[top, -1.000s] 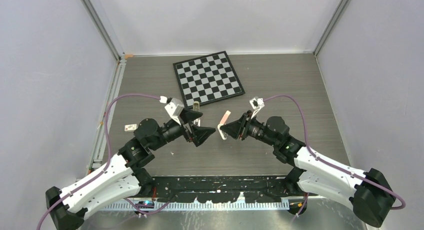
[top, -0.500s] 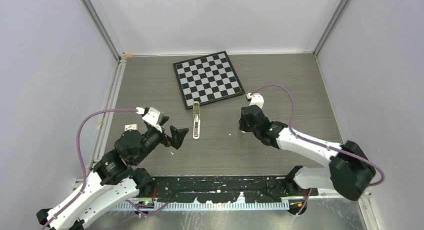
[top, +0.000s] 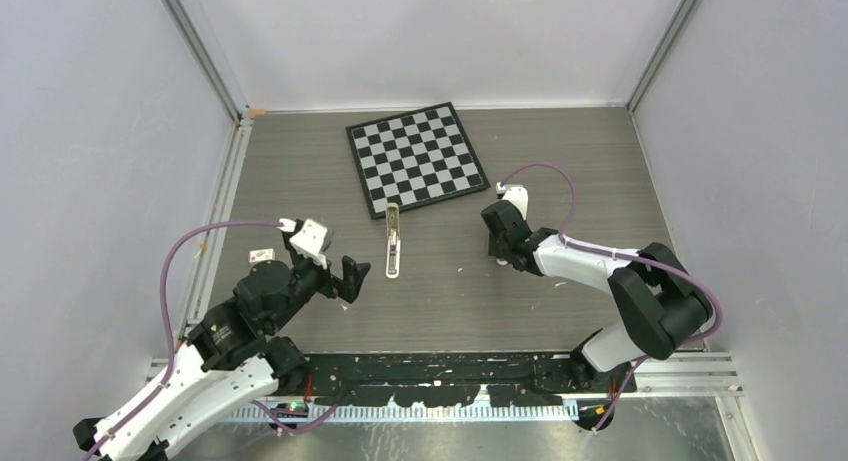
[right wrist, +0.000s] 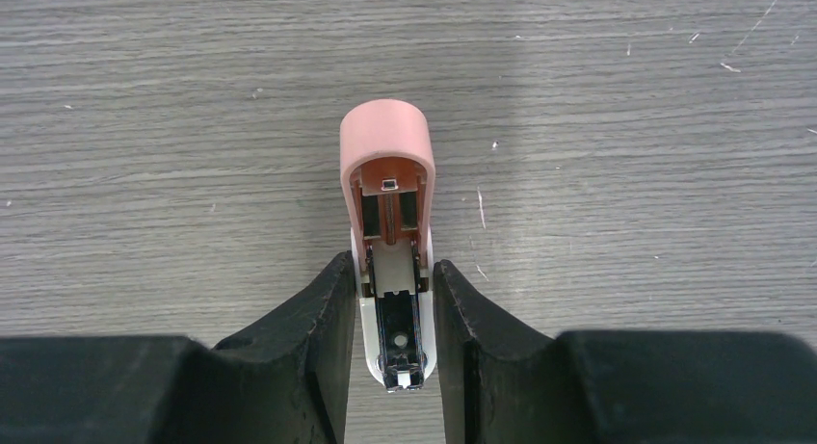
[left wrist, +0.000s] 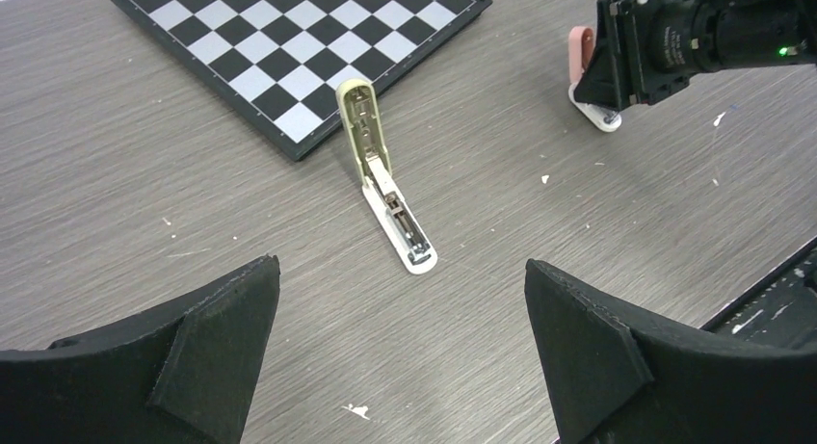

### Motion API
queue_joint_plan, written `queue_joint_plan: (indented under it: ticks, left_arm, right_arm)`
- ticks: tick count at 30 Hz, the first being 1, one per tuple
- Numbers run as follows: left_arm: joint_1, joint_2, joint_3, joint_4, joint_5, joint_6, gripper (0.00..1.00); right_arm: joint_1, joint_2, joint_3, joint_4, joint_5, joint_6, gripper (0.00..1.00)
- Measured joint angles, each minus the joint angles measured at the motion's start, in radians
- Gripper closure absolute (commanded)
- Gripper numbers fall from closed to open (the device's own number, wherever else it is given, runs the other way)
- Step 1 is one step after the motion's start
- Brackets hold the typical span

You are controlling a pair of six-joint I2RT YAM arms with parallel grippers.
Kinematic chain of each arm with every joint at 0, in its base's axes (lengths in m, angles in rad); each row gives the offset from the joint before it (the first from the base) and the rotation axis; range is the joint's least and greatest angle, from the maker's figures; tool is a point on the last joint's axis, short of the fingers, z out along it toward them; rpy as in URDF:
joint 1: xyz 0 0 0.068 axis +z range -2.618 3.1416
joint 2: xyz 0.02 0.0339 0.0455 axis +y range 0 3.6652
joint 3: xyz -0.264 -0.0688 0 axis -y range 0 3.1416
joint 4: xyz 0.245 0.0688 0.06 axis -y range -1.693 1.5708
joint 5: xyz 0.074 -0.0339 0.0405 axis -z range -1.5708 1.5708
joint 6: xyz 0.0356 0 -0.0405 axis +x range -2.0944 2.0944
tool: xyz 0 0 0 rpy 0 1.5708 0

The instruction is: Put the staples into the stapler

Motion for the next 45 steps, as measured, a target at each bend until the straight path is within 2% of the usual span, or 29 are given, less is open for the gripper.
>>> queue_joint_plan:
  ticks: [9, 12, 22, 24, 27, 32, 38, 40, 45]
  left_arm:
    - [0.000, -0.008, 0.000, -0.029, -0.035, 0.013, 0.00]
    - [0.000, -0.010, 0.000, -0.032, -0.047, 0.016, 0.00]
    - [0.000, 0.000, 0.000, -0.039, -0.072, 0.034, 0.00]
    - [0.000, 0.017, 0.000, -0.042, -0.084, 0.033, 0.00]
    - [0.000, 0.051, 0.000, -0.043, -0.113, 0.023, 0.00]
    - [0.000, 0.140, 0.005, -0.056, -0.225, -0.074, 0.00]
    - [0.034, 0.309, 0.079, -0.139, -0.417, -0.292, 0.00]
    - [0.098, 0.364, 0.113, -0.173, -0.440, -0.362, 0.00]
    - [0.401, 0.450, 0.156, -0.251, -0.405, -0.550, 0.01]
  right_arm:
    - [-0.005, 0.013, -0.004, 0.026, -0.005, 0.012, 0.74]
    - [-0.006, 0.024, -0.004, 0.027, -0.004, 0.020, 0.68]
    - [-0.006, 0.014, -0.004, 0.011, -0.014, 0.043, 0.34]
    - [-0.006, -0.014, -0.004, -0.013, -0.024, 0.045, 0.24]
    - [-0.006, -0.082, -0.004, -0.036, -0.042, 0.049, 0.02]
    - [-0.006, -0.254, -0.021, -0.053, -0.080, 0.050, 0.00]
    - [-0.006, -0.440, -0.059, -0.056, -0.140, 0.050, 0.00]
    - [-0.006, -0.485, -0.073, -0.047, -0.163, 0.055, 0.00]
    - [-0.006, -0.522, -0.097, -0.032, -0.222, 0.068, 0.00]
